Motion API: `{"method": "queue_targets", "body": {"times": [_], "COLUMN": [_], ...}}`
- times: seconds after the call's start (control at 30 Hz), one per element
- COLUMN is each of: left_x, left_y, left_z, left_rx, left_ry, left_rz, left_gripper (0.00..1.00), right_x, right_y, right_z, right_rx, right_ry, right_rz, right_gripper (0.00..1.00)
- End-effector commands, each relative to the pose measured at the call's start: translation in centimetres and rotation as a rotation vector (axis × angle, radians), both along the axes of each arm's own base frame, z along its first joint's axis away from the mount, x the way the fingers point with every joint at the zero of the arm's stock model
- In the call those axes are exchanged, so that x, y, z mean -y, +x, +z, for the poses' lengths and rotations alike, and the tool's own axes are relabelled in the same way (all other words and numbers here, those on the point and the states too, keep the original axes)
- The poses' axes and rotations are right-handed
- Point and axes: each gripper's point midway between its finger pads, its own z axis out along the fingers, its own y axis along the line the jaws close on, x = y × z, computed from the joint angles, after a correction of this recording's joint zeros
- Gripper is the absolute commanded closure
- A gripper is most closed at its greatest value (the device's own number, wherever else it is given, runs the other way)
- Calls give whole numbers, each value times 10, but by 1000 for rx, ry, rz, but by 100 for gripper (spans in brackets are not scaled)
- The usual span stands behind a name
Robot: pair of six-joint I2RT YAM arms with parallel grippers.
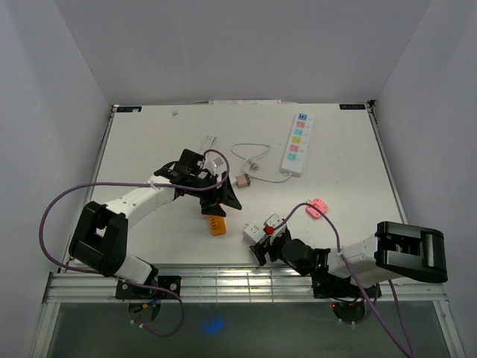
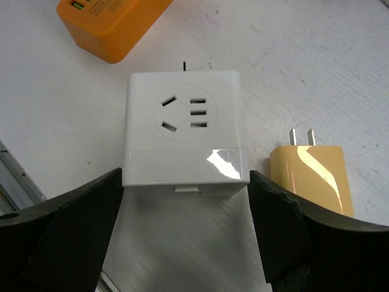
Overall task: Insert the plug
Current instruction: Pick up the plug from the center of the board.
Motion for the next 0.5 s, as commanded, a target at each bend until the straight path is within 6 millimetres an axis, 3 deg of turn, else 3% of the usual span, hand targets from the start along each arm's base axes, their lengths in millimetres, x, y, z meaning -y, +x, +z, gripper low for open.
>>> {"method": "queue_targets", "body": {"times": [0.0,0.3,0.37,0.47], "left_x": [-4,-4,-5,-8], "left_y": [-3,-2,-3,-1], "left_z": [13,15,15,16], "left_rx": [41,47,47,50], "left_ry": [-29,-30,-29,-31], "left_rz": [-10,-13,-12,-6], "left_gripper": [12,12,12,12], "right_x": [-4,-7,-8,-10], "right_y": [3,6,7,6], "right_z": [6,1,0,3], "right_rx": [0,-6,-8,-3], "right_ry": [47,26,22,28], "right_rz": [-5,-11,-8,2], "right_gripper": [14,23,31,52]}}
